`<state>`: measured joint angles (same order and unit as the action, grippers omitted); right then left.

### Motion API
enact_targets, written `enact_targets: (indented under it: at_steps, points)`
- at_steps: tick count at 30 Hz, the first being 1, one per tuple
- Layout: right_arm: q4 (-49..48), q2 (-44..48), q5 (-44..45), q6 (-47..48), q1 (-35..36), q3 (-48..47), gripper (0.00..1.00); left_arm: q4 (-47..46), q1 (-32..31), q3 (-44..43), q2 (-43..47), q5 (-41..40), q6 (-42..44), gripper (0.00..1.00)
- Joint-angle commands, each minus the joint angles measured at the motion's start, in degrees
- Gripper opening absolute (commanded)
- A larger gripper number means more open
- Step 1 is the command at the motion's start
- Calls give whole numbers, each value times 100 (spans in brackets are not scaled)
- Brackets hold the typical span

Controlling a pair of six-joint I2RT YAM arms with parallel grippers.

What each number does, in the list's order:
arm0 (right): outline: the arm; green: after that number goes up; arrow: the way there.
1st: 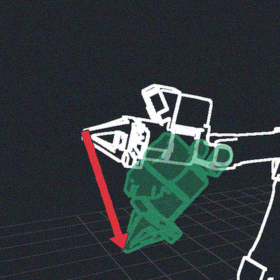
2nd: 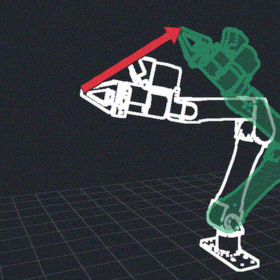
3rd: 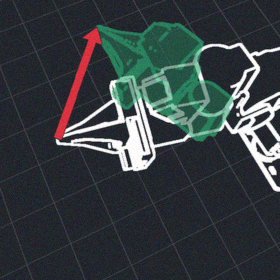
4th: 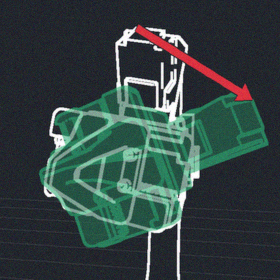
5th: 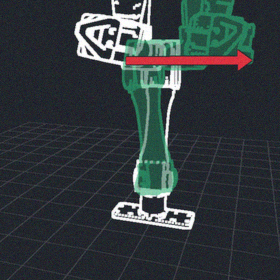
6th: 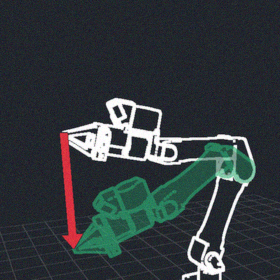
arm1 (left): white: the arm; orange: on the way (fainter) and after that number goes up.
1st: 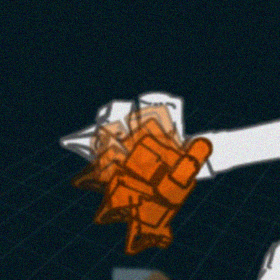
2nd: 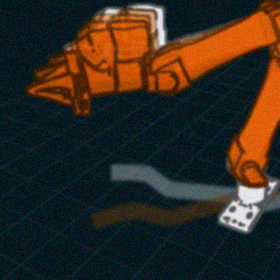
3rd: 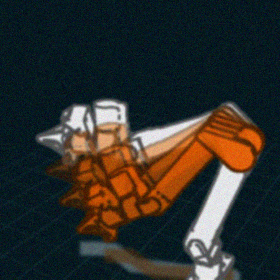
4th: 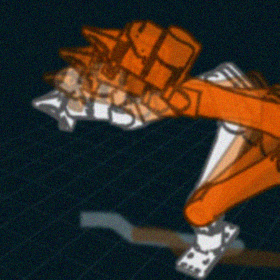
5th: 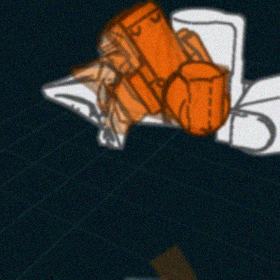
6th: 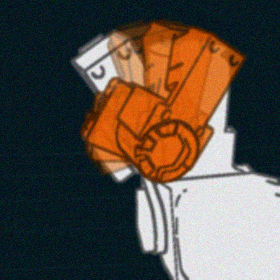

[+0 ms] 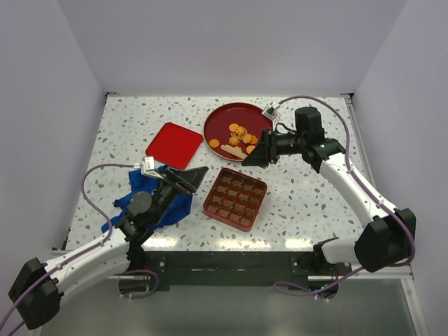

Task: Pack the cookies
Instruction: Pick up the fake cookies from the plate.

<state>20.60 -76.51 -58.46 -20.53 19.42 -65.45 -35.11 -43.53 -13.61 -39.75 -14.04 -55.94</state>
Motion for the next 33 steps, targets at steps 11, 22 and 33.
enact_targets:
  at_steps: [11,22,33]
  points:
    - [-171,31,-114,-30,-79,15,27,-699,20,-2,-253,236,22,100]
    - [1999,-645,1651,2649,-96,-1425,41,275,81,-2,440,-81,277,100]
    - [2906,-1709,4069,4890,-96,-2270,41,1173,178,33,1004,-389,514,100]
